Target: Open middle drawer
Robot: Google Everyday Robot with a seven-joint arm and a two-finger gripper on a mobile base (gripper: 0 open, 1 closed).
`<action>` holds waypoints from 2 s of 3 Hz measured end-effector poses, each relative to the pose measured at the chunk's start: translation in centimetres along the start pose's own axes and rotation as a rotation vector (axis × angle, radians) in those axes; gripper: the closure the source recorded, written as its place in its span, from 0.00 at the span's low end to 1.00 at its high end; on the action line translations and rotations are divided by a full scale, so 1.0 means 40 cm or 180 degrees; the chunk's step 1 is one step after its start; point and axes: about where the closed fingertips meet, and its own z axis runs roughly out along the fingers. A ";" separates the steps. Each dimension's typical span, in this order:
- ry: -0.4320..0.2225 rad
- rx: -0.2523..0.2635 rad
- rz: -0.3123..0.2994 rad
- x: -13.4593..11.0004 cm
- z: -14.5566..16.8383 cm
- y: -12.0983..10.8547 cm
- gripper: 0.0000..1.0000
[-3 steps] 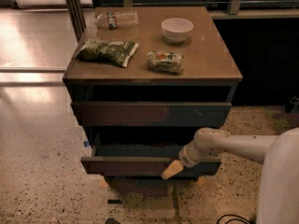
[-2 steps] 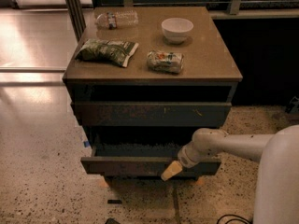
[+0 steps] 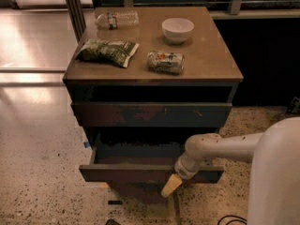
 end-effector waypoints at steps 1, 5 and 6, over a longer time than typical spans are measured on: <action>0.0000 0.0000 0.0000 0.000 0.000 0.000 0.00; -0.0056 -0.0271 -0.0043 0.015 -0.013 0.038 0.00; -0.0012 -0.0351 -0.0081 0.031 -0.005 0.065 0.00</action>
Offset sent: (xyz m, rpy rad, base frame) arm -0.0411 -0.0062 -0.0024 0.2000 0.1090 0.1334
